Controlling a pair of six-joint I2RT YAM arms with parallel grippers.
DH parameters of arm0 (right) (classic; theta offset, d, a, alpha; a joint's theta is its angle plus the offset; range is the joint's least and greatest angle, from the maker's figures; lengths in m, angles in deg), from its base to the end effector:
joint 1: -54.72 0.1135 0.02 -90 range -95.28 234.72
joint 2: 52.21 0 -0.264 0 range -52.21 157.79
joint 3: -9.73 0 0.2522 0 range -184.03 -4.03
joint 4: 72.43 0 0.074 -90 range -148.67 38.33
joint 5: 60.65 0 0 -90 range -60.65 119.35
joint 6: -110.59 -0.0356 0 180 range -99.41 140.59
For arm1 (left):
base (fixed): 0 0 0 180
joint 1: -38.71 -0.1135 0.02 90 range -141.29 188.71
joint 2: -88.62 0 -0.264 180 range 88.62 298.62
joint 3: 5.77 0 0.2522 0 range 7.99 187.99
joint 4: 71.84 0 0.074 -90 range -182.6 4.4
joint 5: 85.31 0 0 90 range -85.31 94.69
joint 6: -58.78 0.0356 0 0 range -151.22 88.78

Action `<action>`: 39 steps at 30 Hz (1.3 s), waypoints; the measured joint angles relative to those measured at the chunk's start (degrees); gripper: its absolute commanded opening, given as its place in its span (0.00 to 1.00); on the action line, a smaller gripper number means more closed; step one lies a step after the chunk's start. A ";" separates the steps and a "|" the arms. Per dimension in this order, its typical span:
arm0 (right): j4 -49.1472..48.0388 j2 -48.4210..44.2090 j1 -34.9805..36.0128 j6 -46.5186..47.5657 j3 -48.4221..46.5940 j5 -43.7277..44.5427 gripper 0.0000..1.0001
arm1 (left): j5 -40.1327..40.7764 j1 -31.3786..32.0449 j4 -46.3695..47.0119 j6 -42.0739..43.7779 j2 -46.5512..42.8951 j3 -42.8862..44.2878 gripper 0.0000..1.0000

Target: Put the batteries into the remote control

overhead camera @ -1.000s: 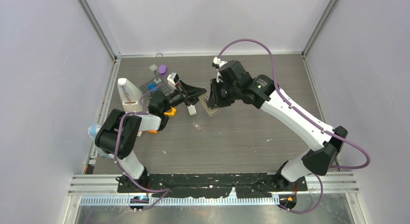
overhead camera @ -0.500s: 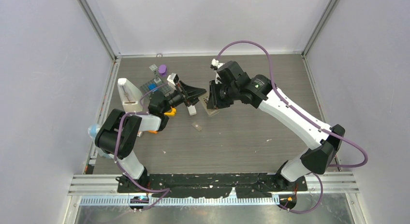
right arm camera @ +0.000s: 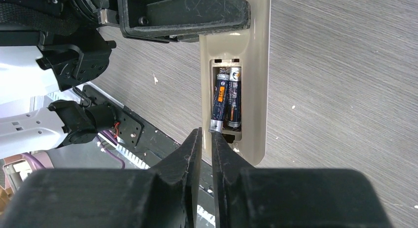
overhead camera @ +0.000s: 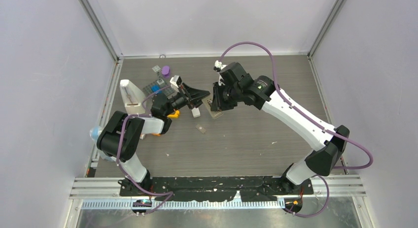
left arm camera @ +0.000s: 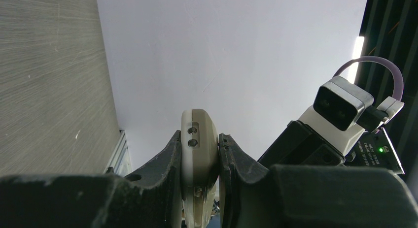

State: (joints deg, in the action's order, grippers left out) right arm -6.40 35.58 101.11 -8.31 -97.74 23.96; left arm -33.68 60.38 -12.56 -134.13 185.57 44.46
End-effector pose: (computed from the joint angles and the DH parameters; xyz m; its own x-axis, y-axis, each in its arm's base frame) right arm 0.2203 0.2361 0.3830 -0.8069 -0.1495 -0.5714 -0.4290 0.8133 0.3931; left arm 0.2932 -0.1403 0.2141 -0.8762 -0.4742 0.0865 0.0065 -0.1911 -0.9816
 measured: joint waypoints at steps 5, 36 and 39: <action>0.00 0.52 -0.02 0.00 0.00 0.26 0.15 | 0.07 -0.04 -0.09 0.13 0.00 -0.28 0.00; -1.46 6.43 -2.75 -1.70 -1.53 -1.05 0.05 | 0.90 -0.24 -1.84 2.01 -0.48 -1.68 0.00; -1.62 7.08 -3.17 -1.95 -1.55 -1.99 0.05 | 0.94 -0.31 -2.38 3.04 -0.50 -1.68 0.00</action>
State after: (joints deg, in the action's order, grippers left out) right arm -8.02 42.66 97.94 -10.26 -99.29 21.97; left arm -32.74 60.08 -14.94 -131.09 185.06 42.78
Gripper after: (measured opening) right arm 0.060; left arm 0.254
